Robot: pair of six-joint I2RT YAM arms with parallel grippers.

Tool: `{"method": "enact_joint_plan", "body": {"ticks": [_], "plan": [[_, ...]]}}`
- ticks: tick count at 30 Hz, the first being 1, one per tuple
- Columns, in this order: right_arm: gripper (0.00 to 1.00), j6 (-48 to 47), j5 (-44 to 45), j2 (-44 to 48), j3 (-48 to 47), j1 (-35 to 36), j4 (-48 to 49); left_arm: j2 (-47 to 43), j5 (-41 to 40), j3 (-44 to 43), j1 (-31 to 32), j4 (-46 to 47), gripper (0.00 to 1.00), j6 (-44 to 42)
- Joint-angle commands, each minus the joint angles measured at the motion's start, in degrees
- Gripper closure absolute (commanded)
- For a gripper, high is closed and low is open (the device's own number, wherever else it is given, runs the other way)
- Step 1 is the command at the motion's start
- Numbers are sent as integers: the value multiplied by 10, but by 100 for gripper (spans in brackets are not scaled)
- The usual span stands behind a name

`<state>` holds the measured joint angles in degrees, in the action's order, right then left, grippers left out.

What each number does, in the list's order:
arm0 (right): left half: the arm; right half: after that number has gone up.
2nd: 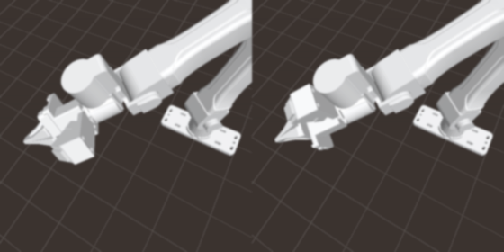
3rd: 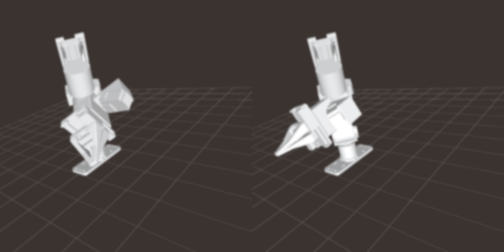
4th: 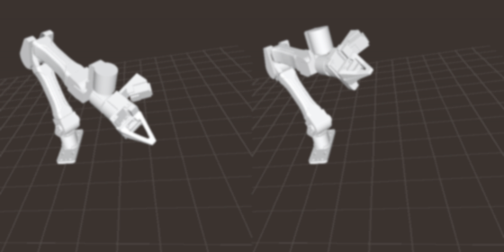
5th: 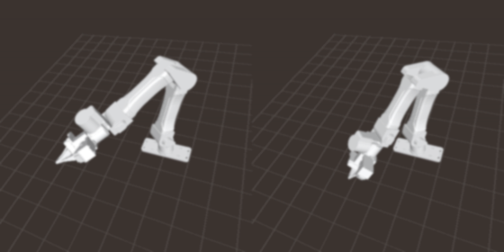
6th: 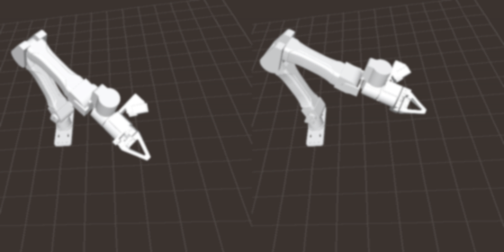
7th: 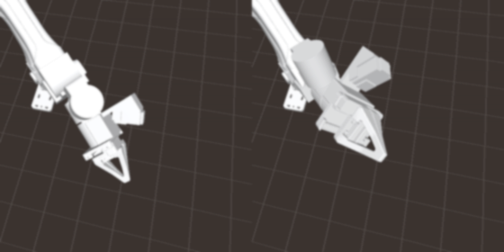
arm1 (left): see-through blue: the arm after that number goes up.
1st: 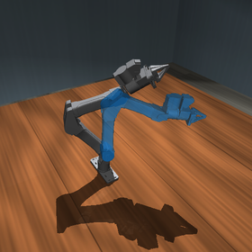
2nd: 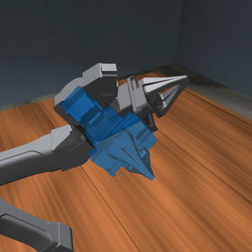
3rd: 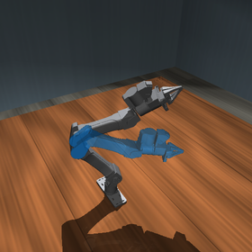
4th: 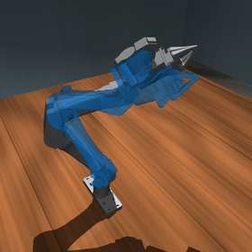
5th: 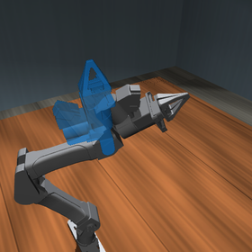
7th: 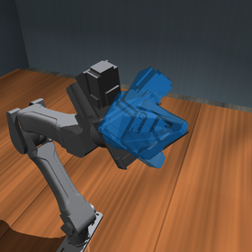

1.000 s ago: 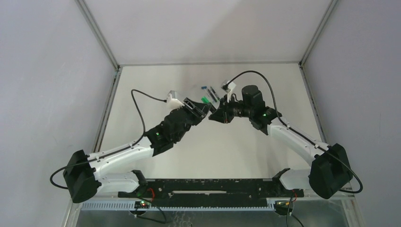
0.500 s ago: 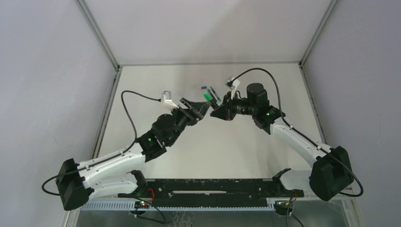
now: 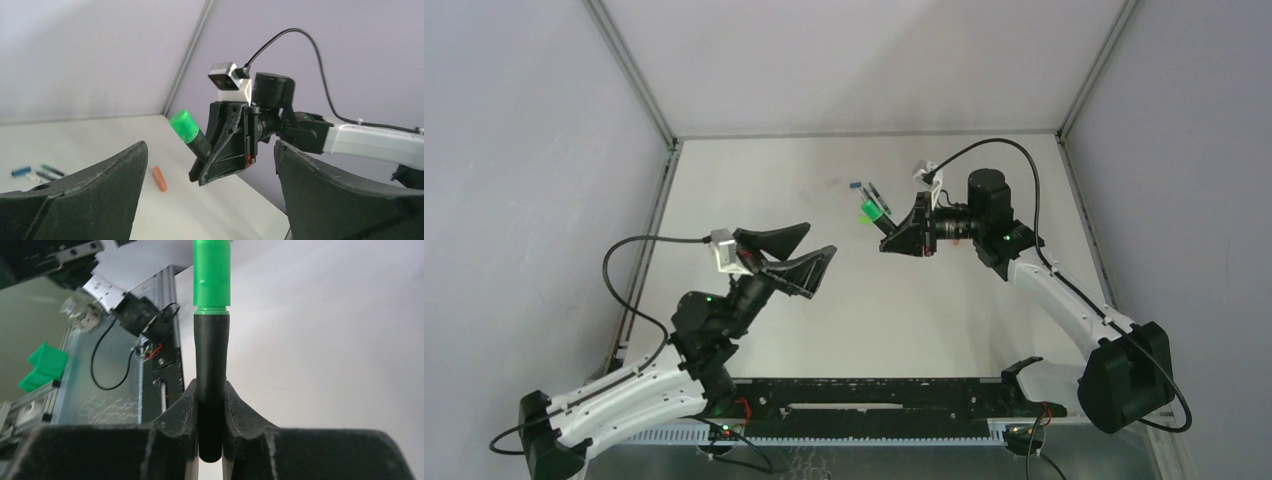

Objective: Insert the pens into the pen caps
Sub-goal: Press the pen cap onto the pen.

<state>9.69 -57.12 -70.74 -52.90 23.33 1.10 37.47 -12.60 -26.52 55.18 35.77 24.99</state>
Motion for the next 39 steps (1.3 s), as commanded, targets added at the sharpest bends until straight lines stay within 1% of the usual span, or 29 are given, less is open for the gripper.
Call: {"method": "enact_joint_plan", "body": {"ticks": [1,3,6,9,12,15,16,18,19,20,22,23,27,32,39], "plan": [[100,-48,-131,15,0,-8,15,-23,94,19,-29,68,0,-75],[100,-59,-159,13,-2,-10,9,-10,169,8,-65,84,0,-25],[100,-79,-179,10,-10,-10,-8,25,245,22,-110,185,0,49],[100,-88,-189,10,-12,-11,-17,65,293,4,-127,209,0,79],[100,-95,-200,9,-14,-11,-29,105,317,-11,-132,241,1,103],[100,-95,-205,9,-15,-11,-31,137,337,-19,-143,277,6,133],[100,-95,-206,9,-16,-11,-34,149,347,-22,-151,289,9,149],[100,-95,-206,9,-18,-11,-40,177,369,-28,-167,321,16,196],[100,-95,-206,9,-18,-11,-41,193,382,-30,-175,344,19,214],[100,-95,-205,9,-18,-11,-42,211,395,-31,-185,375,21,249],[100,-95,-204,9,-18,-11,-43,248,420,-37,-197,442,21,303],[100,-95,-202,9,-18,-11,-43,265,432,-44,-200,455,21,322],[100,-95,-200,8,-18,-11,-43,302,458,-68,-201,456,25,341],[100,-95,-202,6,-19,-11,-42,318,452,-67,-200,451,31,336],[100,-95,-205,3,-19,-8,-40,349,441,-71,-193,444,37,325]]}}
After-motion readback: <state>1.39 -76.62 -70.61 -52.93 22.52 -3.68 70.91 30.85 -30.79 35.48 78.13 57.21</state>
